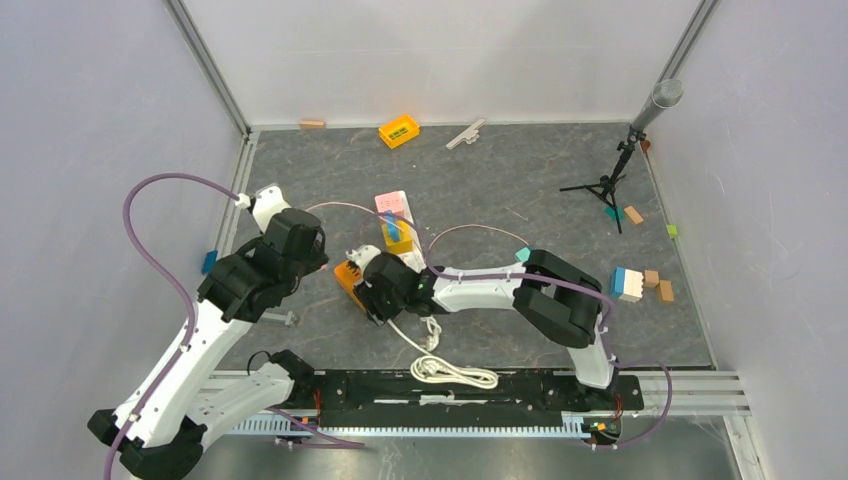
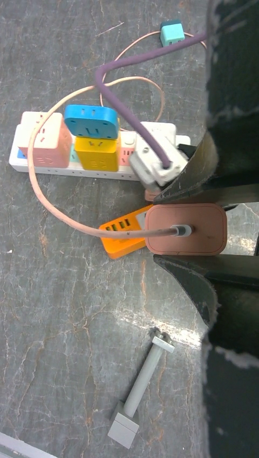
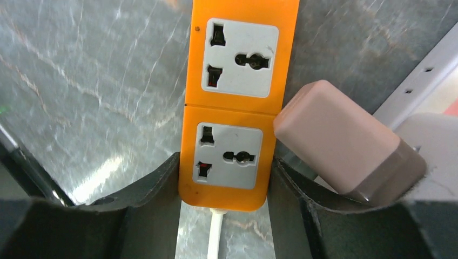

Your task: Insert the plug

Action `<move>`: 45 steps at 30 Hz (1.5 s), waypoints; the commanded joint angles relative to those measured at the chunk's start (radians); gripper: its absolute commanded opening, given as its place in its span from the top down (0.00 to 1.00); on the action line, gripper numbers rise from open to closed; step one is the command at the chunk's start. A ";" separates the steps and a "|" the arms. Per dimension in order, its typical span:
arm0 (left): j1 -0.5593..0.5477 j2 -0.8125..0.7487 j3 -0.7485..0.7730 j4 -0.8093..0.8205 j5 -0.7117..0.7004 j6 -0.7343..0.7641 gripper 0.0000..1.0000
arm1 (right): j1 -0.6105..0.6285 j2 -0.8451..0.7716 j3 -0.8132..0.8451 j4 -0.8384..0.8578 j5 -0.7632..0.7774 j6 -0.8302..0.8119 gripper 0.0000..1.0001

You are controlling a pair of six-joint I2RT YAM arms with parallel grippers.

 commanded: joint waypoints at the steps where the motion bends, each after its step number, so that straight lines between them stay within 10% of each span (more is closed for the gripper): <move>1: 0.009 -0.008 0.043 -0.001 0.006 0.050 0.98 | -0.038 0.069 0.085 0.053 -0.053 0.115 0.78; 13: 0.009 -0.050 0.053 0.015 0.094 0.098 0.98 | -0.021 -0.123 -0.001 0.158 -0.315 0.141 0.02; 24: 0.012 -0.035 0.134 0.113 0.355 -0.011 0.98 | -0.063 -0.554 -0.109 0.138 -0.175 0.099 0.02; 35: 0.012 -0.136 -0.003 0.316 0.617 -0.202 0.98 | -0.102 -0.538 0.025 0.165 -0.296 -0.017 0.03; 41: 0.012 -0.188 -0.058 0.335 0.638 -0.275 0.98 | -0.102 -0.501 0.075 0.185 -0.338 -0.016 0.26; 45: 0.012 -0.212 -0.085 0.355 0.644 -0.305 0.98 | -0.098 -0.486 0.085 0.197 -0.367 -0.011 0.62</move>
